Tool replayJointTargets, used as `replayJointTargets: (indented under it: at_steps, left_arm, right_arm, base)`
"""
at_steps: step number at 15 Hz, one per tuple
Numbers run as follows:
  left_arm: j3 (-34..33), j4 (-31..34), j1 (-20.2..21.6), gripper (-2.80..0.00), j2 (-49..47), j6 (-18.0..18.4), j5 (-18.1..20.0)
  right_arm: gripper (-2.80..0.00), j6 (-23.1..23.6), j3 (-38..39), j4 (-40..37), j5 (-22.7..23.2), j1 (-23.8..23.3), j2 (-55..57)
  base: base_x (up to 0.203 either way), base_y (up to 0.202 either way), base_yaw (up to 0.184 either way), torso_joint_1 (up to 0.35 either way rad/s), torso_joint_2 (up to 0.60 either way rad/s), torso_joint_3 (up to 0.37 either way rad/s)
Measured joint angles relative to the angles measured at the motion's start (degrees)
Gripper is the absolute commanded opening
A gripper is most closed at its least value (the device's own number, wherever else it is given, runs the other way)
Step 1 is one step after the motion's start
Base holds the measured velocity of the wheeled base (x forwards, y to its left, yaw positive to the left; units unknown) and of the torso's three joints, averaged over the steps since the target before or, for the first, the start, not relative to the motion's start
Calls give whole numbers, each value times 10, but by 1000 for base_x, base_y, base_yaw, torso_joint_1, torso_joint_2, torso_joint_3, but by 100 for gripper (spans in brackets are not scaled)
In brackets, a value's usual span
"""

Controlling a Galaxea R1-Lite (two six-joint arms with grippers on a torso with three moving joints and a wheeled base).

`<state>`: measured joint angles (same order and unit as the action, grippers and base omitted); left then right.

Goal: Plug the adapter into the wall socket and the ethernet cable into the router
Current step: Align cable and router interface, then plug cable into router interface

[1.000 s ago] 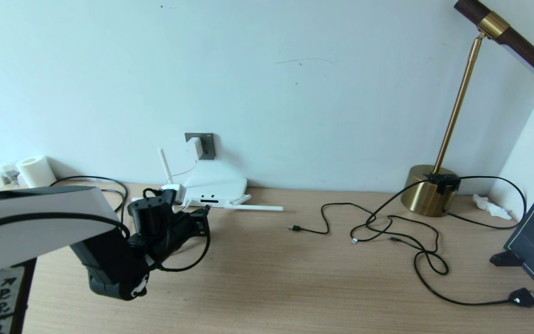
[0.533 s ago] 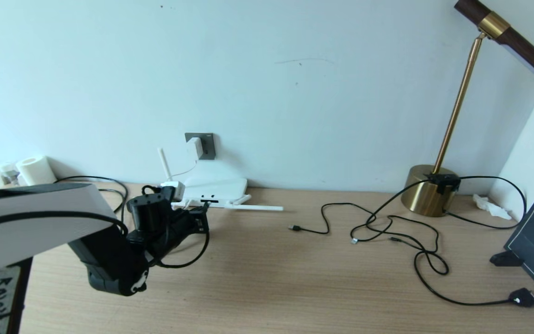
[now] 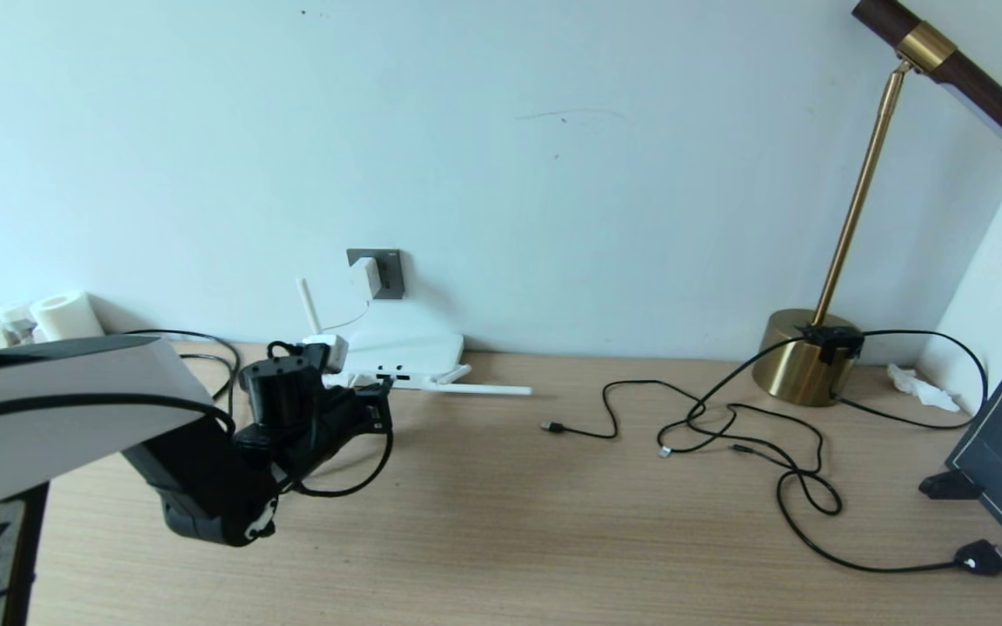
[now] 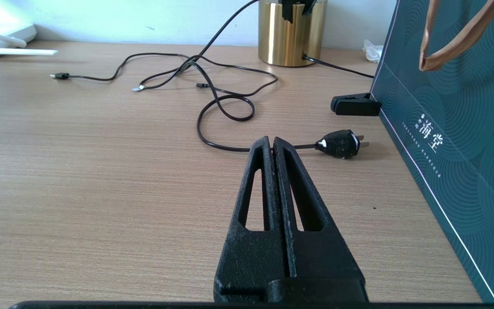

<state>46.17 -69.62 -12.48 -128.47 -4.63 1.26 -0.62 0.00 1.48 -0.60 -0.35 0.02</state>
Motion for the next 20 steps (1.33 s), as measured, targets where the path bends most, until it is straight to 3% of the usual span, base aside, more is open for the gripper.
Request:
replayJointTargets:
  at_steps: [20]
  left_arm:
    - [-1,1,25,-280,-3,0,4]
  right_arm:
    - [-280,0,0,0,0,0,0]
  base:
    - [0,0,0,0,0,0]
